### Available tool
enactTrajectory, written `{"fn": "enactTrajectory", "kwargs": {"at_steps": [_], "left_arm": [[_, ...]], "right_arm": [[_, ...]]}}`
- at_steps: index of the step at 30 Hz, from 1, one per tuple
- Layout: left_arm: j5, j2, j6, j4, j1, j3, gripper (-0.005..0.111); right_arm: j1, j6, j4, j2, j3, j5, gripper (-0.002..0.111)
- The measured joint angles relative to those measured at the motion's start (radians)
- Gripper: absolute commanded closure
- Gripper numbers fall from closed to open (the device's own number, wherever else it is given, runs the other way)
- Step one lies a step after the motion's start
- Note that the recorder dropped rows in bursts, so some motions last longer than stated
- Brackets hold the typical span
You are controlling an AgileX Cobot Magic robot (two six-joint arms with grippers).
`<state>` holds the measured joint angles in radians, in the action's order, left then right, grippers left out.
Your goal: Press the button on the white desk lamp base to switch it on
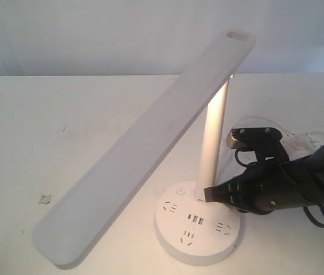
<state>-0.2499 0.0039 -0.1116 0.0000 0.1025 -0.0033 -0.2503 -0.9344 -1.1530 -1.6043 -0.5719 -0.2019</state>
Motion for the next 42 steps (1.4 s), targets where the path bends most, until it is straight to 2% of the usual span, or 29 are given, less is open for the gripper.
{"fn": "enactTrajectory", "kwargs": {"at_steps": [9, 15, 24, 32, 36, 38, 42], "left_arm": [[0.000, 0.000, 0.000, 0.000, 0.000, 0.000, 0.107], [0.000, 0.000, 0.000, 0.000, 0.000, 0.000, 0.107], [0.000, 0.000, 0.000, 0.000, 0.000, 0.000, 0.107], [0.000, 0.000, 0.000, 0.000, 0.000, 0.000, 0.107], [0.000, 0.000, 0.000, 0.000, 0.000, 0.000, 0.107], [0.000, 0.000, 0.000, 0.000, 0.000, 0.000, 0.107], [-0.002, 0.000, 0.000, 0.000, 0.000, 0.000, 0.107]], "right_arm": [[0.000, 0.000, 0.001, 0.036, 0.001, 0.006, 0.108], [0.000, 0.000, 0.017, 0.196, 0.023, -0.008, 0.108], [0.000, 0.000, 0.023, 0.576, 0.075, -0.003, 0.108], [0.000, -0.003, 0.040, 1.238, 0.285, 0.021, 0.108], [0.000, -0.008, 0.116, 1.490, 0.327, -0.016, 0.108], [0.000, -0.008, 0.129, 1.582, 0.327, -0.043, 0.108], [0.000, 0.000, 0.129, 1.599, 0.327, -0.083, 0.108]]}}
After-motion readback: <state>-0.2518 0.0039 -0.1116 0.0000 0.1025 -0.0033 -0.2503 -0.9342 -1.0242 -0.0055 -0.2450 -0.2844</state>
